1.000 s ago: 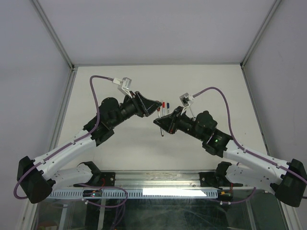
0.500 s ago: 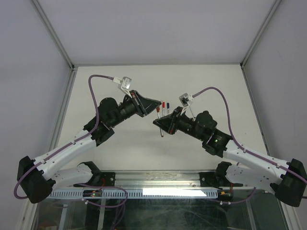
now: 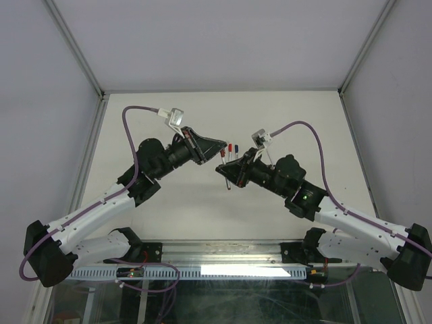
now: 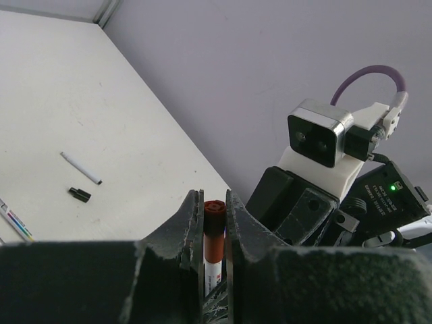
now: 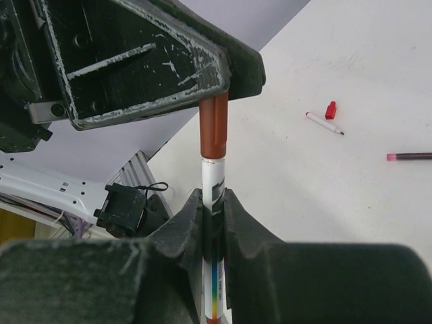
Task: Insert the pens into the pen caps
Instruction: Insert the pen cap onto the pen.
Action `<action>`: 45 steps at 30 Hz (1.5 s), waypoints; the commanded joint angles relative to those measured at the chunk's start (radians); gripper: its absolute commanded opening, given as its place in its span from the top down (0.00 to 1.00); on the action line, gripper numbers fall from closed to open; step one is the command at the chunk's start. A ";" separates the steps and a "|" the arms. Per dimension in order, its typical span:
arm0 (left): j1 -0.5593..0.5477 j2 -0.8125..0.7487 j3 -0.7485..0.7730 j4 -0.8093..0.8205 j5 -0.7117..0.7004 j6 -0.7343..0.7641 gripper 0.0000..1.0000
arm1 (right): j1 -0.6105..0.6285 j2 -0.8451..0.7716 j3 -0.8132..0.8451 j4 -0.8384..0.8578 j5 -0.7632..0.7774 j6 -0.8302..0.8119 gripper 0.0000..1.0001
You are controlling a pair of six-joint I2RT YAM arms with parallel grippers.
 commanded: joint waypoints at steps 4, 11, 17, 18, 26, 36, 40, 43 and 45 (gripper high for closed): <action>-0.009 0.002 0.011 0.002 0.108 0.000 1.00 | -0.005 -0.016 0.089 0.161 0.173 -0.157 1.00; -0.089 0.064 0.087 -0.115 0.099 0.080 1.00 | -0.019 0.020 0.215 0.175 0.184 -0.280 1.00; -0.133 0.085 0.082 -0.130 0.078 0.087 1.00 | -0.106 0.087 0.390 0.204 0.107 -0.290 1.00; -0.136 0.087 0.080 -0.136 0.073 0.088 1.00 | -0.116 0.097 0.425 0.204 0.098 -0.298 1.00; -0.147 0.123 0.071 -0.146 0.088 0.082 1.00 | -0.180 0.181 0.635 0.224 0.042 -0.340 1.00; -0.213 0.202 0.037 -0.064 0.139 0.026 1.00 | -0.214 0.258 0.795 0.305 0.022 -0.421 1.00; -0.234 0.204 0.009 -0.051 0.128 0.014 1.00 | -0.220 0.288 0.872 0.285 0.013 -0.468 1.00; -0.234 0.177 -0.004 -0.070 0.099 0.020 1.00 | -0.219 0.278 0.872 0.244 -0.001 -0.488 1.00; -0.231 0.162 0.001 -0.091 0.078 0.032 1.00 | -0.220 0.260 0.843 0.224 0.001 -0.488 1.00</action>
